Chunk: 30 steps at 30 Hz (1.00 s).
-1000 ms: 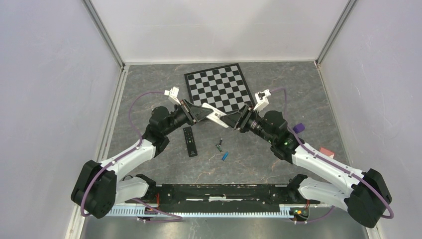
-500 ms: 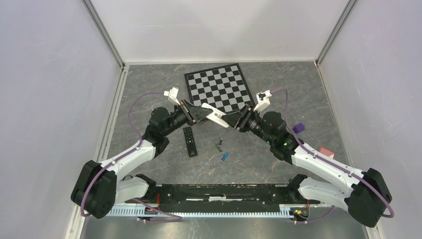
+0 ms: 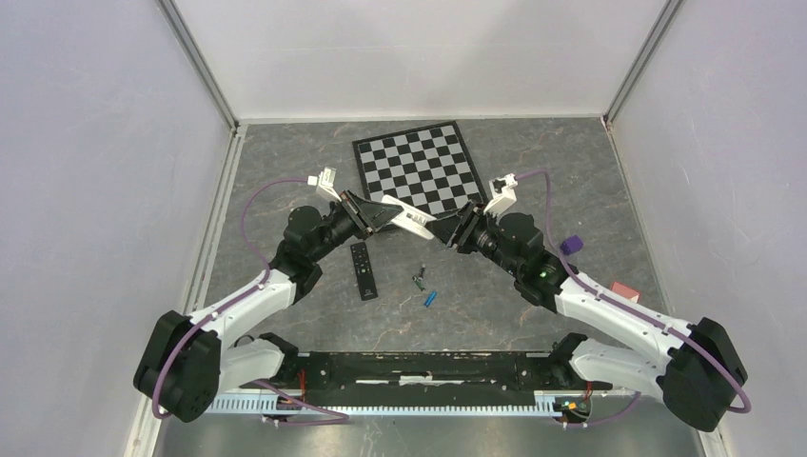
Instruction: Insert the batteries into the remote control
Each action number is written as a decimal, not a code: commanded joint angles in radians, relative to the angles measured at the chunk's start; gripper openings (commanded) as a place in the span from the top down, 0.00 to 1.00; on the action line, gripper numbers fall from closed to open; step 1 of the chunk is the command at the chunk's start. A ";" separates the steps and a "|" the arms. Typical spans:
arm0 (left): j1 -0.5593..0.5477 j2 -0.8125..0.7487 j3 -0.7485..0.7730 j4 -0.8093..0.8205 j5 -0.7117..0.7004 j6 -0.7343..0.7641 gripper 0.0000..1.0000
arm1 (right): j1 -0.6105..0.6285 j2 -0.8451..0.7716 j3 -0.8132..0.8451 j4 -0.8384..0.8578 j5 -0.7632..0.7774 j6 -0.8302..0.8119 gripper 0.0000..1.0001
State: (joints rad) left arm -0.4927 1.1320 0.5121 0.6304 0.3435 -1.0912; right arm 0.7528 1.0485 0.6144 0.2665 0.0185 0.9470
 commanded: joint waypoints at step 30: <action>-0.001 -0.007 -0.009 0.116 0.100 -0.072 0.98 | 0.013 0.091 0.059 0.034 -0.011 -0.029 0.63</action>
State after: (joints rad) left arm -0.4847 1.1412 0.5014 0.6254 0.3496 -1.0916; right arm 0.7589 1.1114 0.6300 0.2893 0.0074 0.9127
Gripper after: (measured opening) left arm 0.306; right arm 0.368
